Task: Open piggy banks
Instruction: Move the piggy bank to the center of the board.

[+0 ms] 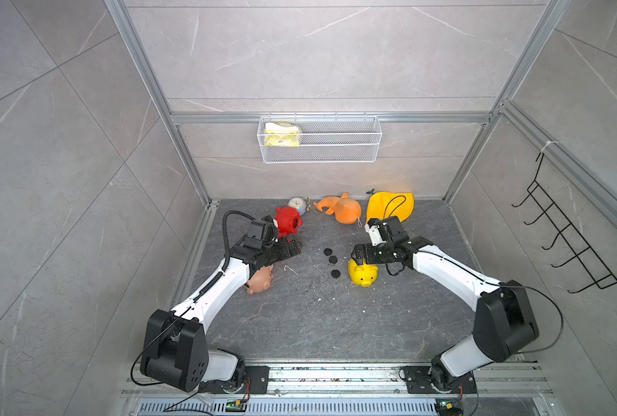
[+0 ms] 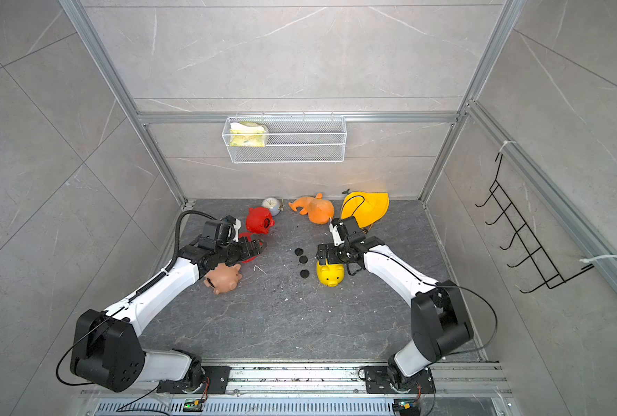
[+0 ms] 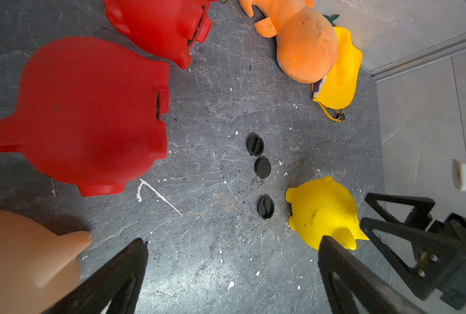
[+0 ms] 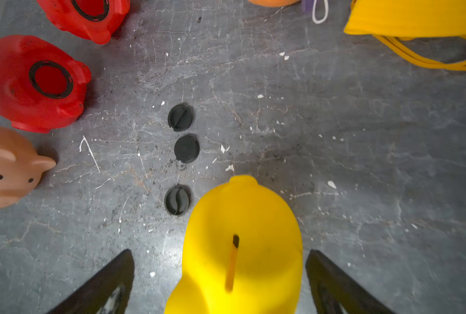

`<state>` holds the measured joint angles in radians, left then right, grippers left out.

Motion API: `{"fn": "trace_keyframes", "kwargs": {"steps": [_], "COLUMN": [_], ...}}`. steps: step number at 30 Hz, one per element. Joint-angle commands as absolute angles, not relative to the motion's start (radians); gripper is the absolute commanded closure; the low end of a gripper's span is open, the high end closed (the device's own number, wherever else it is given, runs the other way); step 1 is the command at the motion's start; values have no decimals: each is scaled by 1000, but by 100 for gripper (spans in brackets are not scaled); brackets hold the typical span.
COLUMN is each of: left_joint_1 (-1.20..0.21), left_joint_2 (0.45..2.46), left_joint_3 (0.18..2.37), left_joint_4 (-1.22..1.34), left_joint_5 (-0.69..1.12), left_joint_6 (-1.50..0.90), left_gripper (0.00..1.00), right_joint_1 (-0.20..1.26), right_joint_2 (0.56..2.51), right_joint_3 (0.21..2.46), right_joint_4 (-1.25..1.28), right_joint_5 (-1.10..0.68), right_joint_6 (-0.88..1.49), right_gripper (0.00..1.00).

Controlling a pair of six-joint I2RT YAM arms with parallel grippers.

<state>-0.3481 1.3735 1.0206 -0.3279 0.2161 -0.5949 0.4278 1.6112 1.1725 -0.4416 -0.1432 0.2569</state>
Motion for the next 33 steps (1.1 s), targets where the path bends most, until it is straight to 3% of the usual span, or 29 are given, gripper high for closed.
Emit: {"fn": "trace_keyframes", "kwargs": {"steps": [1,12,21,33], "left_joint_1": [-363,-432,-501,-505], "left_joint_2": [1350,1408,1469,1404], "left_joint_3": [1013,1018,1049,1019], "left_joint_4": [-297,-247,-241,-281], "left_joint_5": [209,199,182,70], "left_joint_6": [-609,-641,-647,-679], "left_gripper": [0,0,0,0], "right_joint_1": [426,441,643,837], "right_joint_2": [1680,1577,1472,1712], "right_joint_3": [1207,1020,922,1099], "right_joint_4": [-459,-425,-477,-369], "right_joint_5": [-114,-171,-91,53], "right_joint_6": [223,336,516,783], "right_gripper": [0,9,11,15]}}
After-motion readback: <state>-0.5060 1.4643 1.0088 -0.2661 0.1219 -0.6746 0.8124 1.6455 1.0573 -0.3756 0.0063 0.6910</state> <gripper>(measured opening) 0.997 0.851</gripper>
